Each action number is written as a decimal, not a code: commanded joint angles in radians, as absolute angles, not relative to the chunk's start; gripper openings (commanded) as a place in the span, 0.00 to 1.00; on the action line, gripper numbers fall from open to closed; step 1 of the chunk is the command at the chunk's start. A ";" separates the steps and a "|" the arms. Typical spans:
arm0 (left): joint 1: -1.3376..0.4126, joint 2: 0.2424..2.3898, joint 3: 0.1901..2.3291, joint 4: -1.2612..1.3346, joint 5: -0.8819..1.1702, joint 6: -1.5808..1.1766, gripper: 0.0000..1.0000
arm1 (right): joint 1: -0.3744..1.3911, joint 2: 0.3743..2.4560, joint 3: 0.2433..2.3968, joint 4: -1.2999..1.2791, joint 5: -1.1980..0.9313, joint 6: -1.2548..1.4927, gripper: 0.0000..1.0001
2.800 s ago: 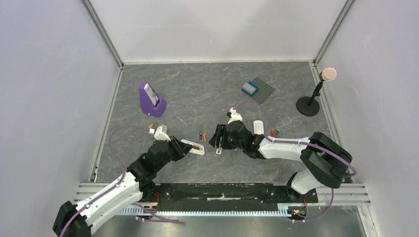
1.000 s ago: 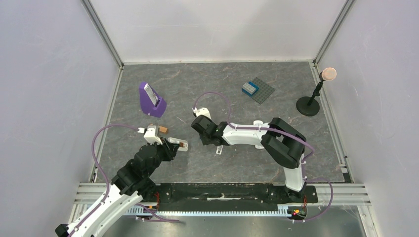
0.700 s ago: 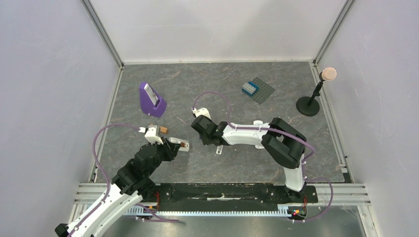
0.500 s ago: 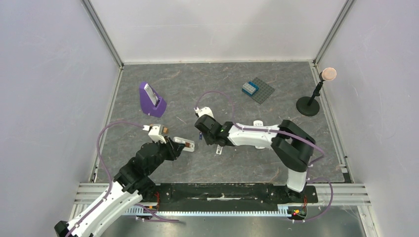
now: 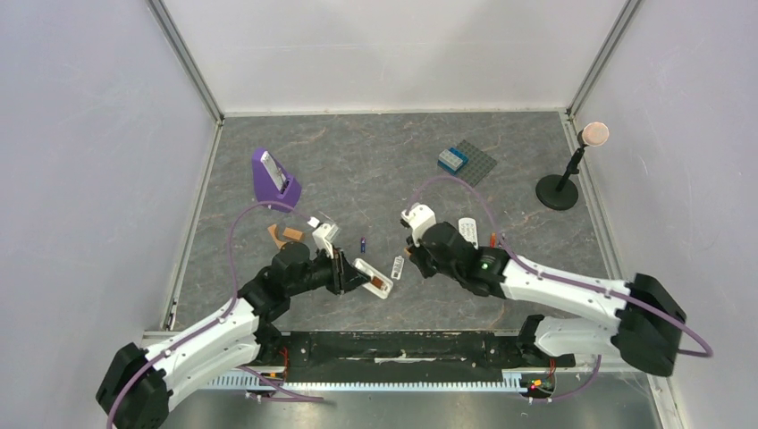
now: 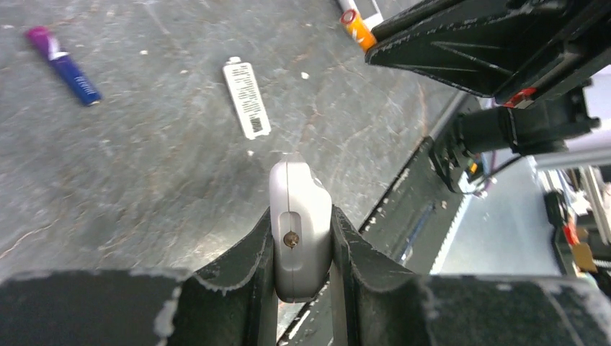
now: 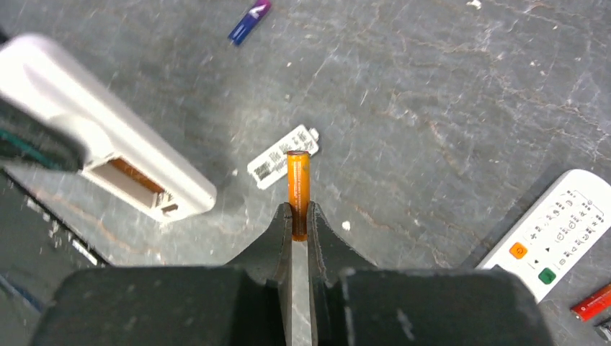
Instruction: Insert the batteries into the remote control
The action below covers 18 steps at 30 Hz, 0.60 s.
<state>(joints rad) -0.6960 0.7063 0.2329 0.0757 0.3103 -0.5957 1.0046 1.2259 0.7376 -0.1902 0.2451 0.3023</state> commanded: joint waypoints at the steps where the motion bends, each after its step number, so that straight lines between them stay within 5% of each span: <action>1: -0.695 0.771 0.301 0.253 0.491 -0.544 0.02 | 1.002 1.083 0.646 -0.116 0.089 0.222 0.05; 18: -0.693 0.824 0.314 0.282 0.430 -0.588 0.02 | 1.012 1.003 0.609 -0.081 -0.141 0.200 0.06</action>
